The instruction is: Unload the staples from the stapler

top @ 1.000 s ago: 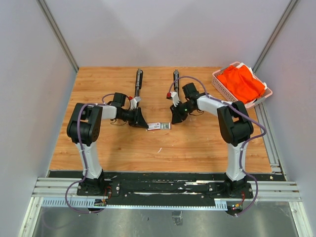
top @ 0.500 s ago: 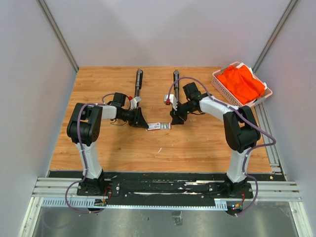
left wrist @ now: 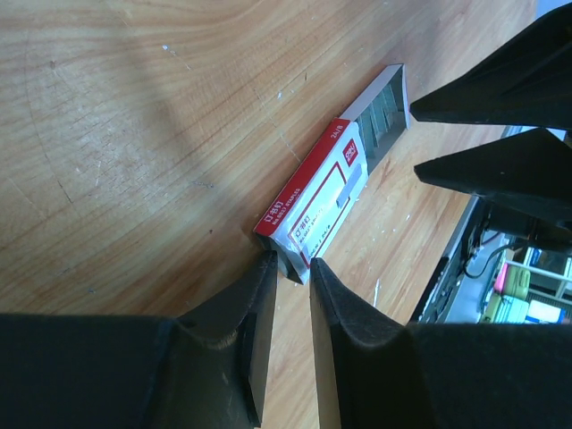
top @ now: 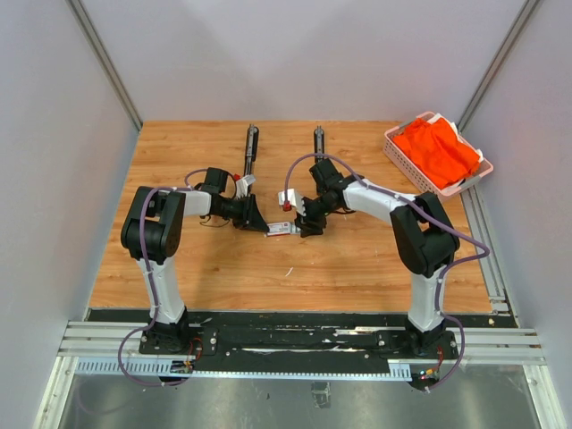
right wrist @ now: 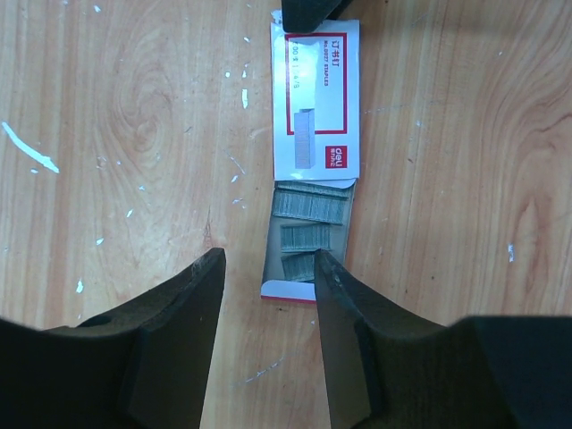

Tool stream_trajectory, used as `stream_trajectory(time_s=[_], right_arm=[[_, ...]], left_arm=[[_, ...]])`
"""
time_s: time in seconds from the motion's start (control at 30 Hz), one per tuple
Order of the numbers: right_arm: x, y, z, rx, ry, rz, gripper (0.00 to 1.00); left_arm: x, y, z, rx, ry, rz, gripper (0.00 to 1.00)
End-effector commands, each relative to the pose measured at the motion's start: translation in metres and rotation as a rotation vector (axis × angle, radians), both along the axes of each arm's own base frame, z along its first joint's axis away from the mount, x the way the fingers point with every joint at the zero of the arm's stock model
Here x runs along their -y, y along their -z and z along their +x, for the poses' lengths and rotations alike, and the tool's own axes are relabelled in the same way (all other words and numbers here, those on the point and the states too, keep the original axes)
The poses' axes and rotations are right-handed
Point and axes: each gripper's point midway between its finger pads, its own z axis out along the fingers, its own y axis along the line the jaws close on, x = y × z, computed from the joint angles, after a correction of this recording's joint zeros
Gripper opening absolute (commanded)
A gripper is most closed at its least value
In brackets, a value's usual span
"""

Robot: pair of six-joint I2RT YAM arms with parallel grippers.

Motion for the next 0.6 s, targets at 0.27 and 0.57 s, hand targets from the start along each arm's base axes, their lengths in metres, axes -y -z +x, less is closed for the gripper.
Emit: stream_trajectory(time_s=[0.27,0.57], right_arm=[[-0.011,0.005,0.013,0.074,0.018,-0.051,0.49],[-0.013,0.020,0.017,0.054,0.034,-0.079,0.54]], left_arm=[[-0.007,0.009,-0.002,-0.008,-0.012,0.032,0.29],[-0.007,0.008,-0.002,-0.010,-0.012,0.028,0.29]])
